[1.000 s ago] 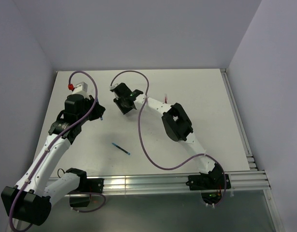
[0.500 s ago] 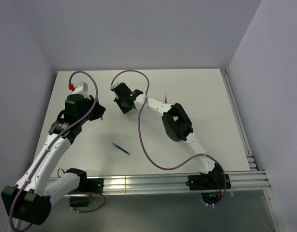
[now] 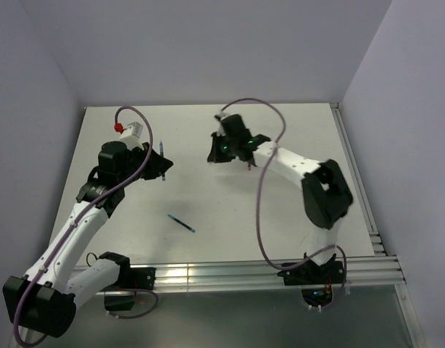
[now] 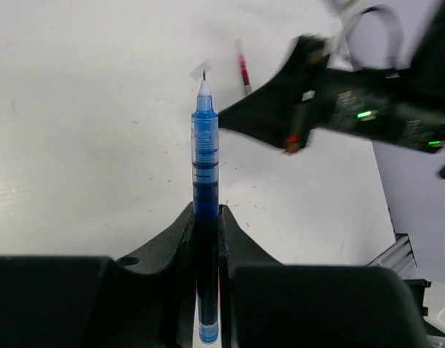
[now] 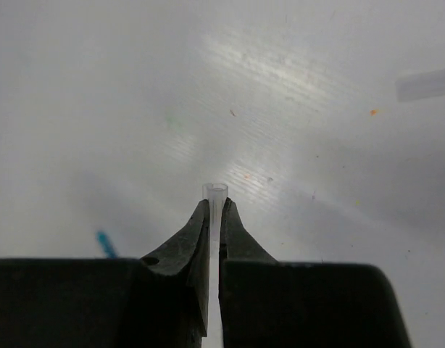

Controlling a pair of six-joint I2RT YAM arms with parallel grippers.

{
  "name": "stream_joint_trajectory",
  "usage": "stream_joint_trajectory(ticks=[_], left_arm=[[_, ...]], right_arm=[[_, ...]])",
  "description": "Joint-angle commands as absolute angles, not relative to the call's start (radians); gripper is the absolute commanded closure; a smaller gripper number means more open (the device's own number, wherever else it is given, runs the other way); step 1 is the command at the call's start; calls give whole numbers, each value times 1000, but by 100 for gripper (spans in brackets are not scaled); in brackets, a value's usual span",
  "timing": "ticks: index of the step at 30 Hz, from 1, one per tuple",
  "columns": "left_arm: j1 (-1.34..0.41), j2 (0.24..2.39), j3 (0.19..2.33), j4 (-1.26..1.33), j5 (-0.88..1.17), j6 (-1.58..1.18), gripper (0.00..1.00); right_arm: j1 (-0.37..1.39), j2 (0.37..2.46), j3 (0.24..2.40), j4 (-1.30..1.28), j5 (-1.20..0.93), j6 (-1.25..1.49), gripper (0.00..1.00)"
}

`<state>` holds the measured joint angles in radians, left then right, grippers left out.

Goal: Insert the pens into the pen caps

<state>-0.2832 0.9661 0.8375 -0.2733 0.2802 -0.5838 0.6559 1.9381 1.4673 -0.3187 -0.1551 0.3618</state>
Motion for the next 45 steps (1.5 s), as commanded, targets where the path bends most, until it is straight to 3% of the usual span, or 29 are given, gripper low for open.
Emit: stream_joint_trajectory(ticks=[1, 6, 15, 24, 45], left_arm=[[-336, 988, 890, -173, 332, -586, 100], [-560, 1084, 948, -103, 261, -607, 100], [-679, 1207, 950, 121, 330, -661, 100], [-759, 1252, 907, 304, 302, -689, 100], [-781, 1302, 922, 302, 298, -683, 100]], right_arm=[[582, 1677, 1318, -29, -302, 561, 100], [473, 1429, 1119, 183, -350, 689, 100], [393, 1166, 832, 509, -376, 902, 100], [390, 1161, 743, 686, -374, 1043, 100], [380, 1173, 739, 727, -359, 1080, 100]])
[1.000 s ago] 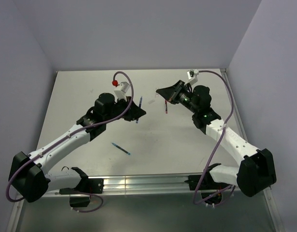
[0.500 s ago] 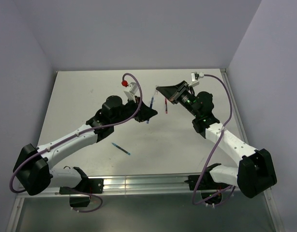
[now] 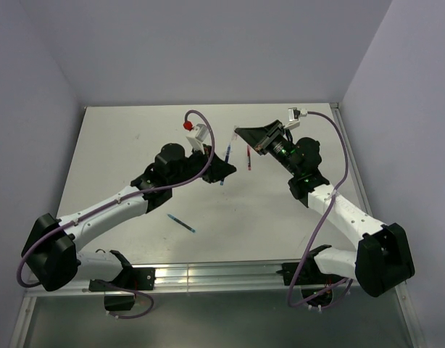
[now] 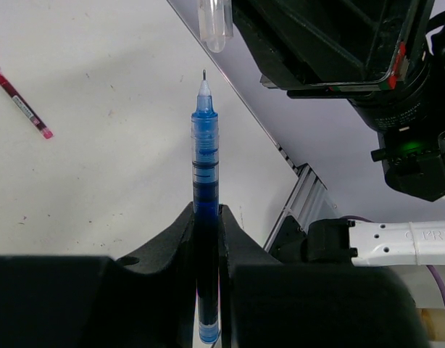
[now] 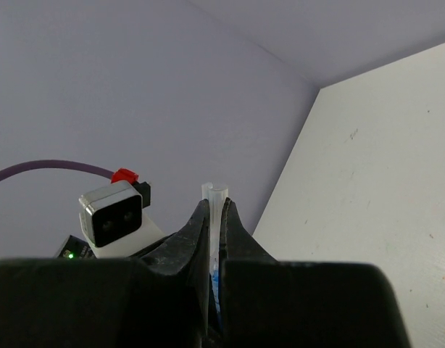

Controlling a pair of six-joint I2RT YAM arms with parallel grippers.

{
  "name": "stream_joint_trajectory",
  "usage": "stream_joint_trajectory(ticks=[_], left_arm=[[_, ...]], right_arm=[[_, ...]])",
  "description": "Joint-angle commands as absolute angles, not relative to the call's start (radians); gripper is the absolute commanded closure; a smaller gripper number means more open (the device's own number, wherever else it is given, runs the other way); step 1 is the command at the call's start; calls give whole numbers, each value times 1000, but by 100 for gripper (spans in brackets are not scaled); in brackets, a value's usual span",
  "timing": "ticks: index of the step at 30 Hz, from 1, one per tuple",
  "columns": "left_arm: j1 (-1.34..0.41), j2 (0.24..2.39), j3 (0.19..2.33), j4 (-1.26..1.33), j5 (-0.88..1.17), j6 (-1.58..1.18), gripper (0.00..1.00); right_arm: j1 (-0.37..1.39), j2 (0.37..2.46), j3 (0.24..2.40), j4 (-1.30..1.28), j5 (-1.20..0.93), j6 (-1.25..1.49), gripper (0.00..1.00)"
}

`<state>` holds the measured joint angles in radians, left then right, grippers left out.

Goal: Insert the pens into the pen caps

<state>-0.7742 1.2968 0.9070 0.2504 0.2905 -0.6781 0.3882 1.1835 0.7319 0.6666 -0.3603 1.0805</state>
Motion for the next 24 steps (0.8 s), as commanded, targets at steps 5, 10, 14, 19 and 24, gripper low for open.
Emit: stream_joint_trajectory(ticks=[5, 10, 14, 19, 24], left_arm=[[-782, 1305, 923, 299, 301, -680, 100], [-784, 1310, 930, 293, 307, -676, 100], [-784, 1310, 934, 287, 305, -670, 100], [-785, 1318, 939, 284, 314, -670, 100], [-784, 1322, 939, 284, 313, -672, 100]], right_arm=[[382, 1183, 744, 727, -364, 1078, 100], [382, 1200, 752, 727, -383, 1080, 100], [383, 1206, 755, 727, -387, 1078, 100], [385, 1215, 761, 729, -394, 1077, 100], [390, 1219, 765, 729, -399, 1077, 100]])
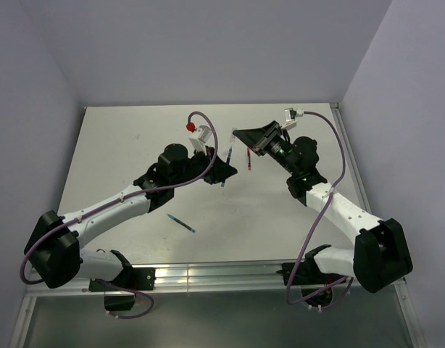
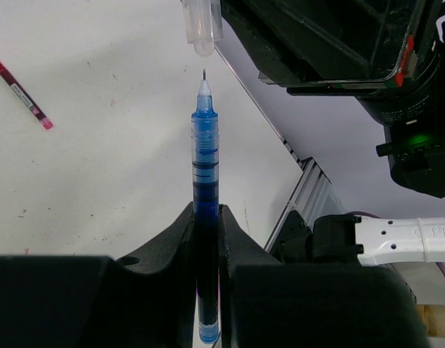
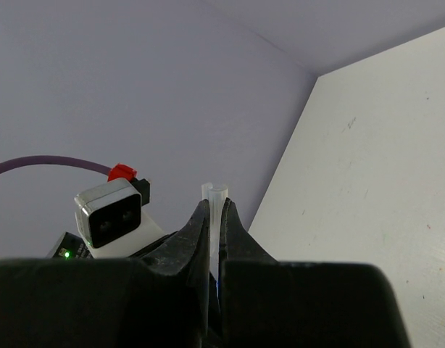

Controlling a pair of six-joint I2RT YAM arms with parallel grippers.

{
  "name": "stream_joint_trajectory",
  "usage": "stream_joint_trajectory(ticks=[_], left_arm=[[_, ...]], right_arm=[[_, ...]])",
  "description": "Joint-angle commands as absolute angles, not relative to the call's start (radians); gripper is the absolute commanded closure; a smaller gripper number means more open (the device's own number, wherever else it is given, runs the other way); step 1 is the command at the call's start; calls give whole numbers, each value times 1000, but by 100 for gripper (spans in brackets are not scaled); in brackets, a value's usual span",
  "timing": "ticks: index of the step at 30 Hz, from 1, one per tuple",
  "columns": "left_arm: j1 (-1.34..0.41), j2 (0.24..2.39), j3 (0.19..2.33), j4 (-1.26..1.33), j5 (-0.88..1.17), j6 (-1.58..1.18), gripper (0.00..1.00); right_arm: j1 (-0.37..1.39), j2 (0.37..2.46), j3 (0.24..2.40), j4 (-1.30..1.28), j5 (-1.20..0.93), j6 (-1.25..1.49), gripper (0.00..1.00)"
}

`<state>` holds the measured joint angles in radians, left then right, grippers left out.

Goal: Insert the pens into the pen caps

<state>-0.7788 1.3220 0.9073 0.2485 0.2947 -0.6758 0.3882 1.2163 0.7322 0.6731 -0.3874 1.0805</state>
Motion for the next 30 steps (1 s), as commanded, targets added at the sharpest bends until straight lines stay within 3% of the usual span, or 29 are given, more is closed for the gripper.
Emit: stream_joint_trajectory(ticks=[1, 30], left_arm=[[-784, 1322, 940, 282, 313, -670, 100], [-784, 1273, 934, 252, 285, -649, 100]], right_arm=[[391, 1220, 765, 729, -400, 1075, 100], [417, 1213, 759, 712, -394, 1042, 100]])
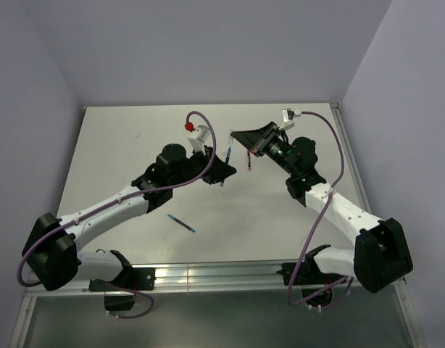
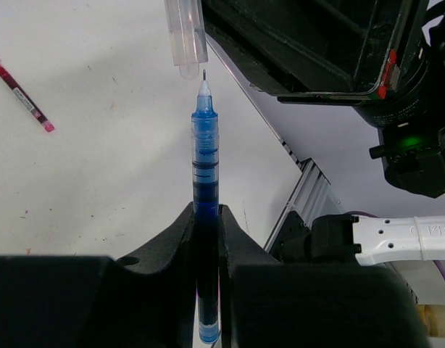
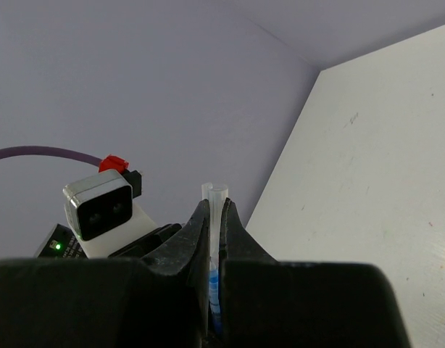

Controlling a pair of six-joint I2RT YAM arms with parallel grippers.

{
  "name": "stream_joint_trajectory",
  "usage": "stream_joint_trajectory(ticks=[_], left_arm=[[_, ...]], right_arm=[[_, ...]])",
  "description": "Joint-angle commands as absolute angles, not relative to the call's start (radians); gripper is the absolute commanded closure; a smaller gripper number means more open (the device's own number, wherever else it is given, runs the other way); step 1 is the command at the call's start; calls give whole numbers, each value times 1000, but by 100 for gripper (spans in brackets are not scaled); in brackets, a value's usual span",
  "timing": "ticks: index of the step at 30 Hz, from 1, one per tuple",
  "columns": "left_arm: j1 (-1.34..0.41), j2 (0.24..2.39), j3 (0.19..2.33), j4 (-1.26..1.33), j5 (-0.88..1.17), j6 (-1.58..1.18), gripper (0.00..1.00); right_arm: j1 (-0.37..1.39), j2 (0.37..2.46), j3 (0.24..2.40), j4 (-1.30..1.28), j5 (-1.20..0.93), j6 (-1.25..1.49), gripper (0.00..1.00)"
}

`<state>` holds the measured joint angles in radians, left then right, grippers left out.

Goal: Insert the pens into the pen caps

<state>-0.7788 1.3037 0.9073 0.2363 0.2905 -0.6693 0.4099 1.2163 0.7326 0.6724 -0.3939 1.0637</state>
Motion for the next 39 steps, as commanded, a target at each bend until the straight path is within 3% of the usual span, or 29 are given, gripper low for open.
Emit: stream_joint_trajectory(ticks=[1, 39], left_arm=[[-782, 1273, 933, 250, 284, -647, 100], [-779, 1207, 899, 256, 215, -638, 100]], right_arm=[[417, 1215, 761, 710, -397, 1043, 100], [509, 1158, 775, 617, -370, 957, 100]])
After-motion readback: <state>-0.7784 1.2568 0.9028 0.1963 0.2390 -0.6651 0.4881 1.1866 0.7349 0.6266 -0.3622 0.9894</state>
